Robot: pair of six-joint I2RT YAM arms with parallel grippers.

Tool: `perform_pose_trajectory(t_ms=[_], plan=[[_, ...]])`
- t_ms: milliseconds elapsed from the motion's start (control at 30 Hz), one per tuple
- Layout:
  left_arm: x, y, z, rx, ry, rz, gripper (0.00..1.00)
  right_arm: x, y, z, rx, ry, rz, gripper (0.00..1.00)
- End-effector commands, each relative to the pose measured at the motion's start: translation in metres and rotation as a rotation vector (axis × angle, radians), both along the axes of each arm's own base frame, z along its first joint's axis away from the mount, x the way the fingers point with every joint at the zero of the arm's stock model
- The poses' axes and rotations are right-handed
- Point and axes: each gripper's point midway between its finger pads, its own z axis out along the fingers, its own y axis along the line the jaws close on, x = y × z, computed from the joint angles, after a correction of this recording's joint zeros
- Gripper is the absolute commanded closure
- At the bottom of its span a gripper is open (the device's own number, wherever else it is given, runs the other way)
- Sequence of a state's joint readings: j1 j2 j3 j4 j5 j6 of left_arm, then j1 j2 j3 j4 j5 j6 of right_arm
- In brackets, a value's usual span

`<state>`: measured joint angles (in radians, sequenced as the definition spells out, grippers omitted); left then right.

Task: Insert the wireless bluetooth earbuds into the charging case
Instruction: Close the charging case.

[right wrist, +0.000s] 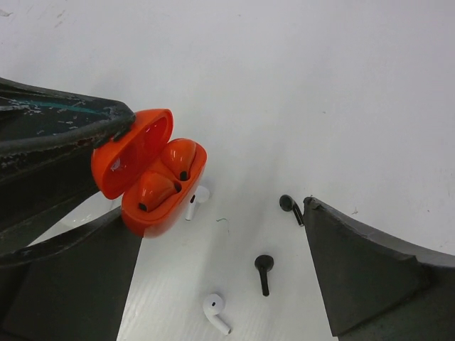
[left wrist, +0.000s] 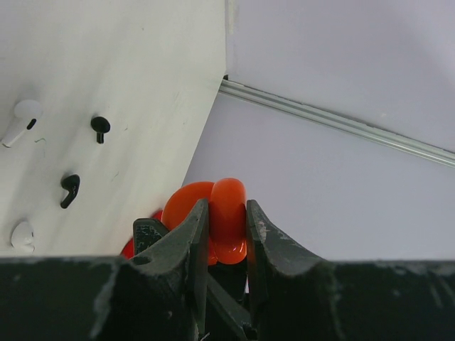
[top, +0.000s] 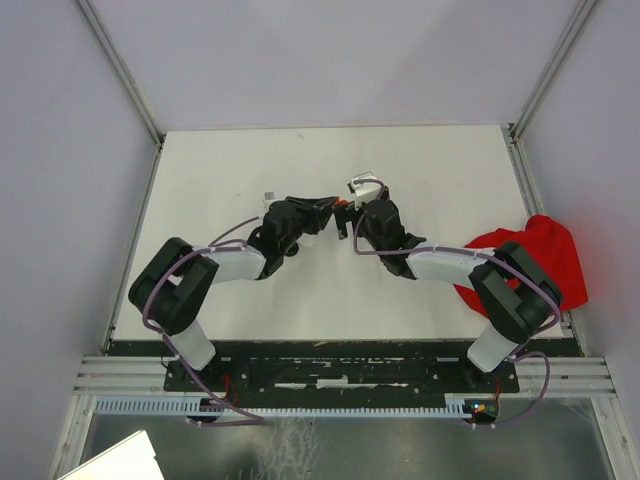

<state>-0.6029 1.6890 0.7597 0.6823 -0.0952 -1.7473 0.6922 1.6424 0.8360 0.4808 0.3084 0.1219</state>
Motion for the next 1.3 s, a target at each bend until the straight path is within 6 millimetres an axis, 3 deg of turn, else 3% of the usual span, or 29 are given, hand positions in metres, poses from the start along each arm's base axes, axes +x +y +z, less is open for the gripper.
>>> perform_pose_trajectory(t_ms=[0,700,800,933,1067,1267], plan=[[-0.005,0.001,0.027,-0.067,-0.047,0.006,0.97,0.017,0.001,0.031,0.024,-0.102,-0.049,0.00],[-0.008,0.013,0.006,-0.031,-0.028,0.019,0.97,0.012,-0.033,0.035,-0.065,-0.143,-0.150,0.00],[0.002,0.024,-0.001,0.020,-0.038,0.037,0.97,0.011,-0.041,0.032,-0.048,-0.098,-0.176,0.00],[0.025,0.048,-0.010,0.212,-0.097,0.051,0.97,0.009,-0.044,0.027,-0.015,0.026,-0.155,0.01],[0.043,0.065,-0.026,0.391,-0.114,0.045,0.97,0.002,-0.035,0.017,-0.043,0.159,-0.072,0.00],[0.064,0.081,-0.048,0.512,-0.109,0.033,0.97,-0.005,-0.017,0.011,-0.031,0.234,0.024,0.00]])
